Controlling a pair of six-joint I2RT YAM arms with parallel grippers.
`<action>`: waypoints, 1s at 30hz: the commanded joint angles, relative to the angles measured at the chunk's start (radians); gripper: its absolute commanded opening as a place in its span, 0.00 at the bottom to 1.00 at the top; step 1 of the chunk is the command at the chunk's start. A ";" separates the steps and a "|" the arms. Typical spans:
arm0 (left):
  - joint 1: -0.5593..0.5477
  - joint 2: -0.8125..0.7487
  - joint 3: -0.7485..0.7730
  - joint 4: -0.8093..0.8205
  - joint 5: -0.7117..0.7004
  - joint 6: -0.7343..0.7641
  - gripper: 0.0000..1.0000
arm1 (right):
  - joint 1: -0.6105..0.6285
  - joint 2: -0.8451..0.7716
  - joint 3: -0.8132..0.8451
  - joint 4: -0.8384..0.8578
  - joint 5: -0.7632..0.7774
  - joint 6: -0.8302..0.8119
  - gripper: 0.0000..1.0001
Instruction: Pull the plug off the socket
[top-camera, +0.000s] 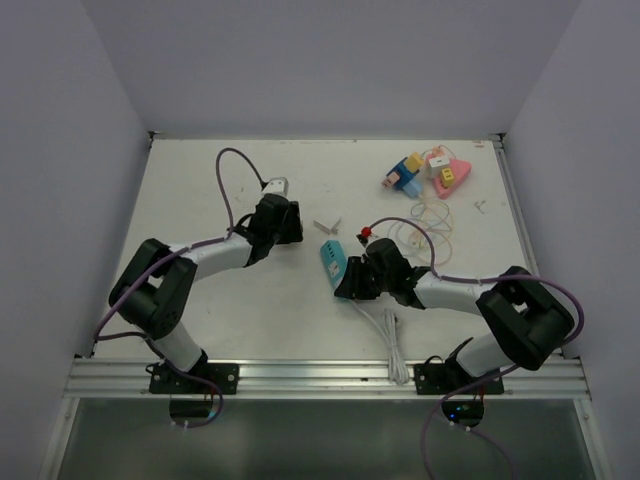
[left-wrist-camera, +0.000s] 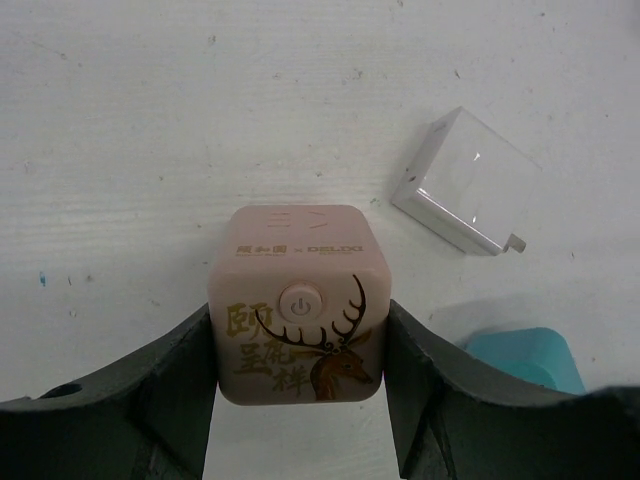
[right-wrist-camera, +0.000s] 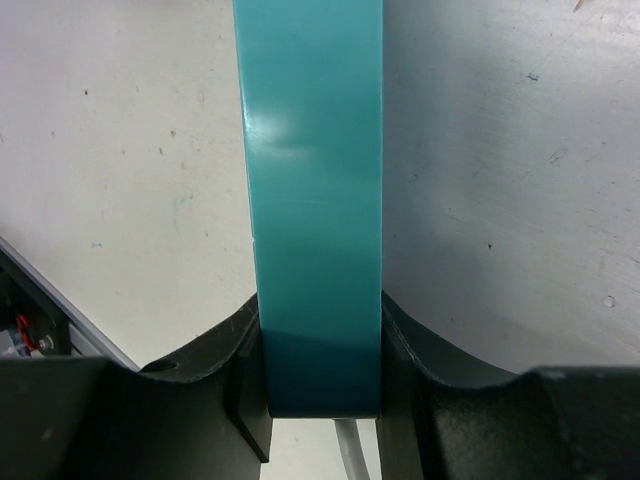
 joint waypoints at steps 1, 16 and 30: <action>0.006 -0.047 -0.118 0.141 -0.008 -0.036 0.60 | 0.007 0.025 -0.003 -0.139 -0.018 -0.016 0.02; -0.008 0.039 -0.141 0.254 0.012 -0.062 0.76 | 0.009 -0.015 -0.004 -0.177 -0.018 -0.025 0.03; -0.003 0.131 0.072 0.132 0.026 -0.037 1.00 | 0.018 -0.022 0.016 -0.246 -0.021 -0.068 0.09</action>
